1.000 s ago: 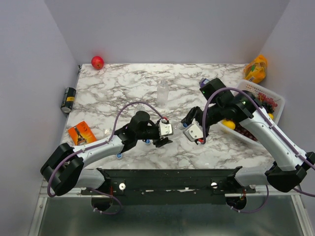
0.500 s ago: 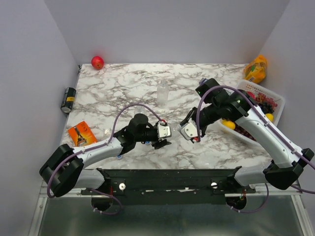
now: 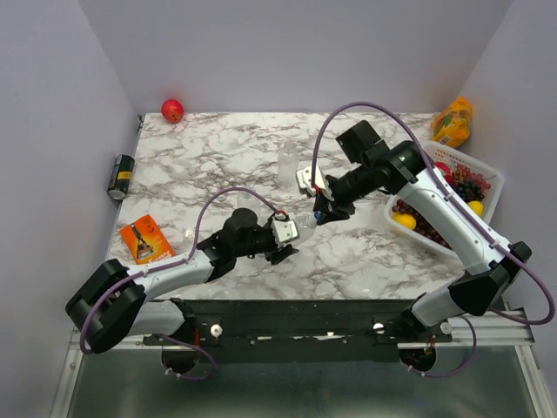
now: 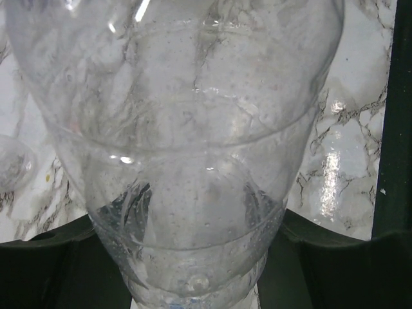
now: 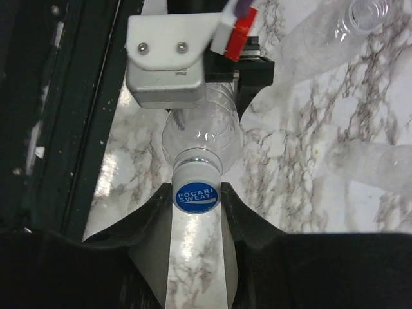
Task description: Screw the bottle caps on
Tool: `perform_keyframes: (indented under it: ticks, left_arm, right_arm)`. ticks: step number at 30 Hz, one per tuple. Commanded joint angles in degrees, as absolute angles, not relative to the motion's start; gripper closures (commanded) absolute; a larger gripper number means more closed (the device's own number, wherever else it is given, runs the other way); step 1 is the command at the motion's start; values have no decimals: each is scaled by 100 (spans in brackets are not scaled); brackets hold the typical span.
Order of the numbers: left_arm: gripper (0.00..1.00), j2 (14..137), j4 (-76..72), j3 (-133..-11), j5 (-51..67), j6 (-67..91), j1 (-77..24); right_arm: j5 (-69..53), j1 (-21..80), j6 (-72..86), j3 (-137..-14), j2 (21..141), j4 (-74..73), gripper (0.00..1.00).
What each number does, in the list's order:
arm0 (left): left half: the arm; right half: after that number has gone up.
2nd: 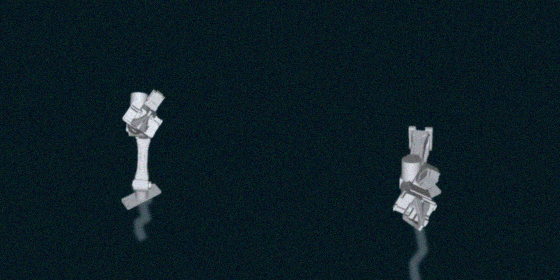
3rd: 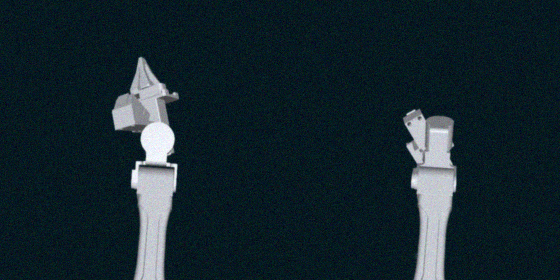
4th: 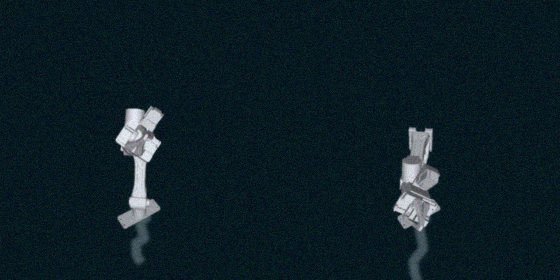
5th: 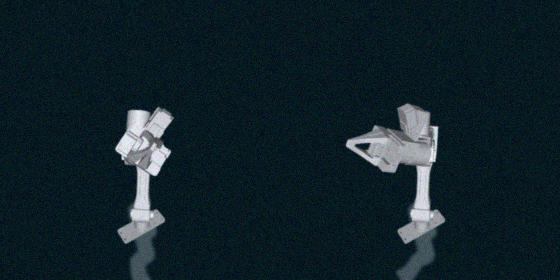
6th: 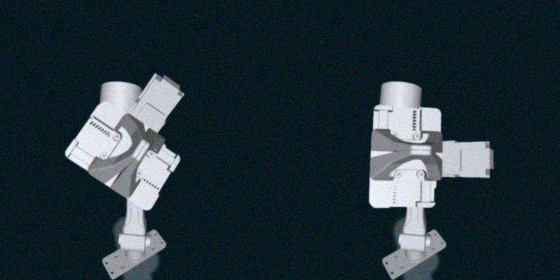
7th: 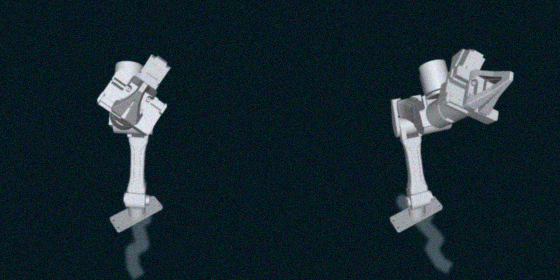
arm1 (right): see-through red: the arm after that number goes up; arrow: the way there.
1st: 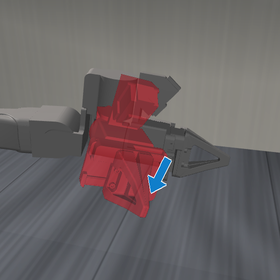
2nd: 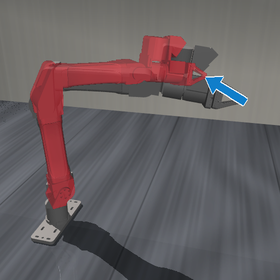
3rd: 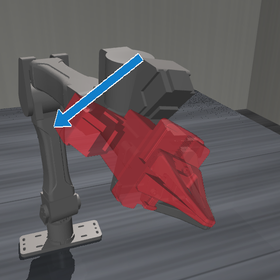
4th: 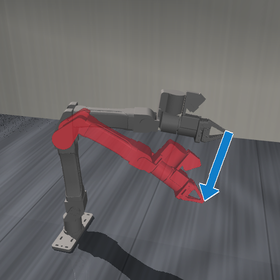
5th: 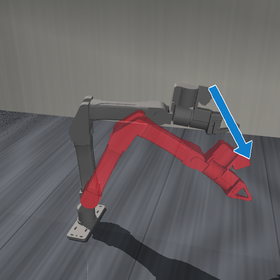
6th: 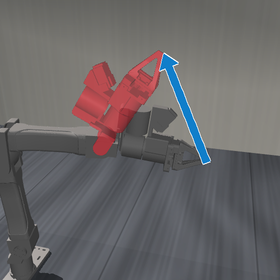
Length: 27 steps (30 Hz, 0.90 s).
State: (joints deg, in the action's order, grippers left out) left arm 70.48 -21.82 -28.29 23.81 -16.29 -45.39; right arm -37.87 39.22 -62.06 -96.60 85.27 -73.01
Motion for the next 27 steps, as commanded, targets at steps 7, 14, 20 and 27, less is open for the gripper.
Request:
perform_keyframes:
  ticks: [7, 14, 20, 27]
  left_arm:
    - [100, 6759, -3314, -3252, 1451, -519, -4676]
    - [100, 6908, -2594, -3893, 378, 360, -4772]
    - [100, 6961, -2522, -3929, 228, 492, -4852]
    - [100, 6961, -2619, -3648, 580, 571, -4860]
  right_arm:
    - [-3789, 3806, -3008, -9492, 9034, -7110, 99]
    - [-3306, 3797, -1426, -9694, 9413, -7146, 100]
    - [-3112, 3736, -572, -9659, 9545, -7347, 100]
    - [-3006, 3428, -78, -9966, 9782, -7497, 100]
